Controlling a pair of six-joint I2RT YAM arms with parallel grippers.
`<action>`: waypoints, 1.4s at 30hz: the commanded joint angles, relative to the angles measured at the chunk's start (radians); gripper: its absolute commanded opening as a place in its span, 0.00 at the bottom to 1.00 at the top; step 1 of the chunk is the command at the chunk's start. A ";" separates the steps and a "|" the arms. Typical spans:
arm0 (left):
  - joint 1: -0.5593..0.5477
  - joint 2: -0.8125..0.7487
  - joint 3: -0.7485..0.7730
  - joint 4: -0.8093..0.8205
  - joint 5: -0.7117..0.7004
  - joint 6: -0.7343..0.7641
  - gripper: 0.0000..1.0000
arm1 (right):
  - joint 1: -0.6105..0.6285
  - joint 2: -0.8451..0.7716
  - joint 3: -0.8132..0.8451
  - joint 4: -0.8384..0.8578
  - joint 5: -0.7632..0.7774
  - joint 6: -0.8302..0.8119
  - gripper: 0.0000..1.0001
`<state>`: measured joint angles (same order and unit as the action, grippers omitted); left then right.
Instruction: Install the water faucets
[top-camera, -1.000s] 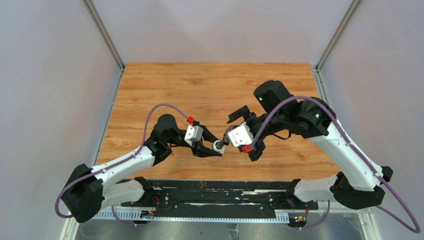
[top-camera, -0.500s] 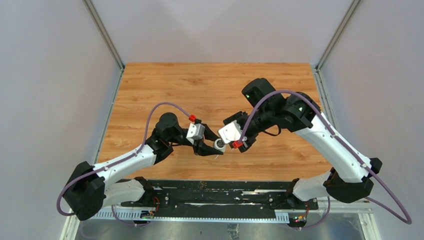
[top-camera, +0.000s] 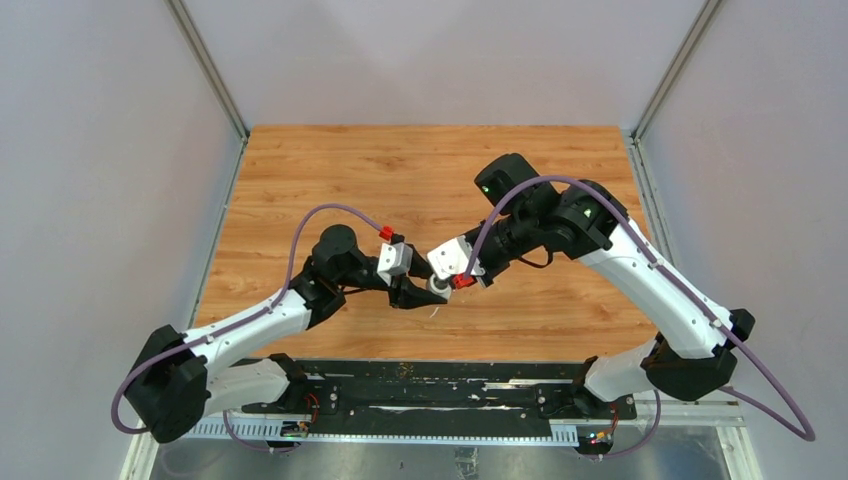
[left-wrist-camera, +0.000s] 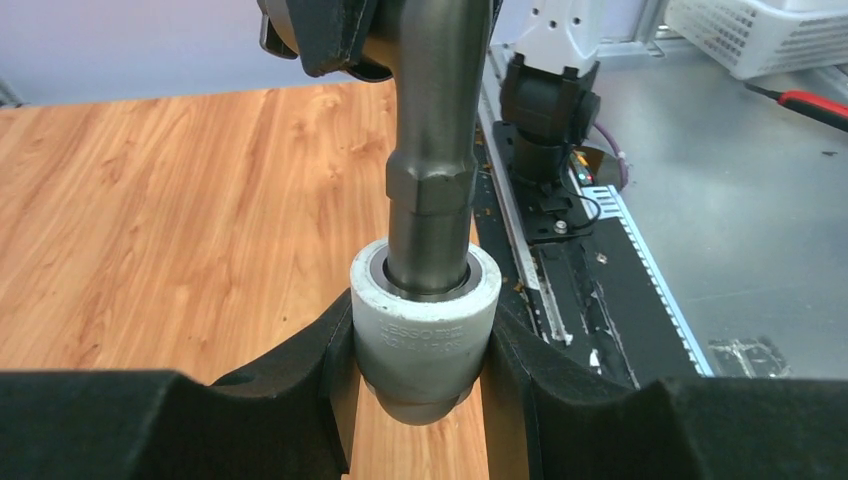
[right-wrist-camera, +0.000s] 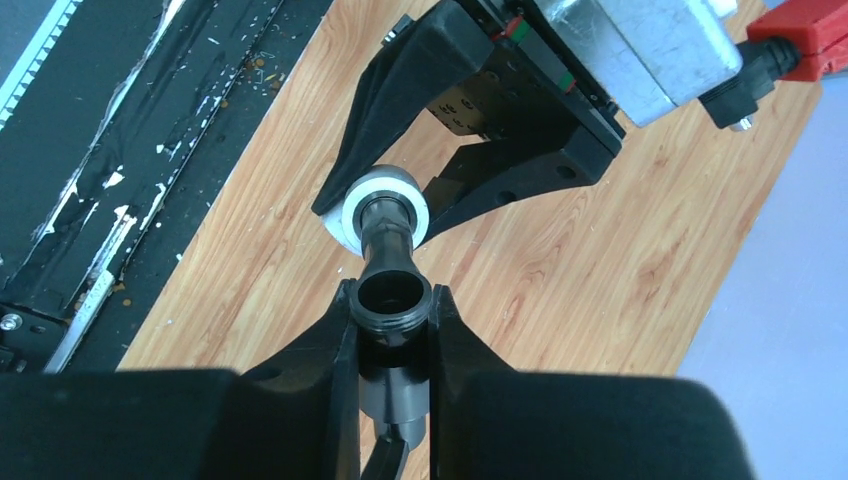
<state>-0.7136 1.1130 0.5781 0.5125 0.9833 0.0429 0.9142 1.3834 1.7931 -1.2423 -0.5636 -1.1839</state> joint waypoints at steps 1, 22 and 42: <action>0.005 -0.077 0.037 0.033 -0.163 0.033 0.00 | -0.005 0.020 0.014 -0.025 0.021 0.082 0.00; -0.133 -0.117 0.008 -0.016 -1.017 0.401 0.00 | -0.026 0.191 0.102 0.143 0.335 1.454 0.00; -0.135 -0.269 -0.089 0.003 -0.835 0.312 0.18 | -0.114 0.001 -0.101 0.369 0.440 1.449 0.00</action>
<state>-0.8471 0.8970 0.5205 0.4278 0.1349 0.3584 0.8635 1.4776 1.7664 -0.9810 -0.1310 0.2405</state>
